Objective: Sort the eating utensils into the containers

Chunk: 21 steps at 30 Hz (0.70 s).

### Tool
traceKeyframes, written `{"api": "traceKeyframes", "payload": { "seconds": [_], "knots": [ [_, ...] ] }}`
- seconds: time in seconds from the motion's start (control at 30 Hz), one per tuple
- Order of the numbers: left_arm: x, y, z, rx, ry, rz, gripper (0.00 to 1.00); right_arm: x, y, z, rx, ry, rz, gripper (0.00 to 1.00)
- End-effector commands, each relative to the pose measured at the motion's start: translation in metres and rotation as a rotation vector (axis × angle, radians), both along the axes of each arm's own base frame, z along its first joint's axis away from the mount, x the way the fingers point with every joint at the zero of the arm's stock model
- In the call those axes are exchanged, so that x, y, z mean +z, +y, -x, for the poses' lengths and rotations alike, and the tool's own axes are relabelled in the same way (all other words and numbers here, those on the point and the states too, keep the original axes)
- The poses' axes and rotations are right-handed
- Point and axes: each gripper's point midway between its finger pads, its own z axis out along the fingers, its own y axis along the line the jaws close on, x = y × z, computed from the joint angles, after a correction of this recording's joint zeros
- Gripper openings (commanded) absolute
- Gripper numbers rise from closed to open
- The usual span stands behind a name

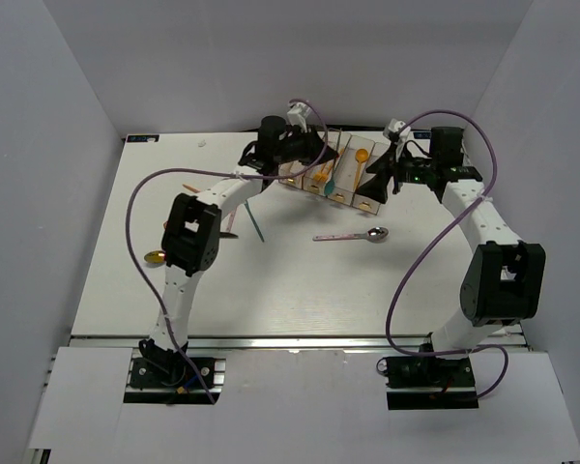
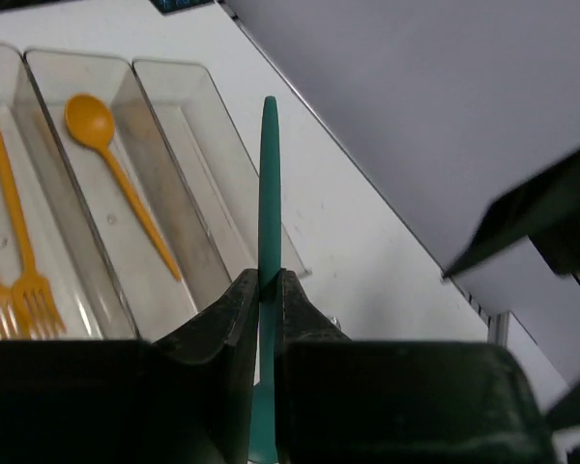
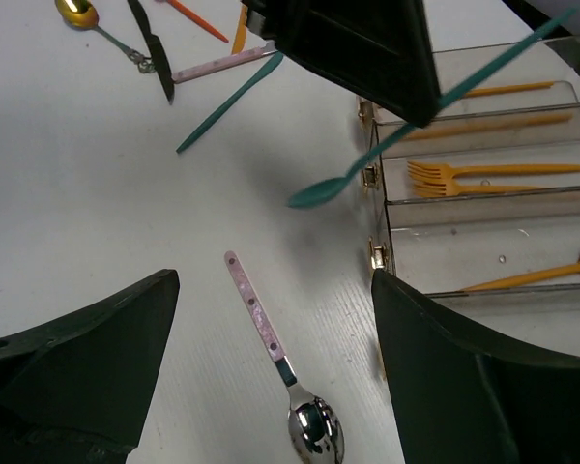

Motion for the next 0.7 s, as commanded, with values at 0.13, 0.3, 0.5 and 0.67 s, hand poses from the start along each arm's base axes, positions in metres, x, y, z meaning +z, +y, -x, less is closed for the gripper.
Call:
{"api": "traceKeyframes", "payload": {
  "seconds": [0.13,0.3,0.5,0.67],
  "knots": [
    [0.033,-0.059,-0.052,0.098,-0.139,0.105,0.00,0.039,-0.034,-0.010,-0.117,-0.077,-0.074,0.87],
    [0.025,-0.068,-0.074,0.181,-0.200,0.104,0.00,0.038,-0.040,-0.004,-0.127,-0.084,-0.082,0.87],
    [-0.004,-0.067,-0.084,0.225,-0.242,0.024,0.00,0.032,-0.047,0.000,-0.139,-0.078,-0.090,0.87],
    [-0.020,-0.068,-0.083,0.218,-0.243,-0.024,0.00,0.035,-0.051,-0.003,-0.148,-0.088,-0.088,0.87]
  ]
}}
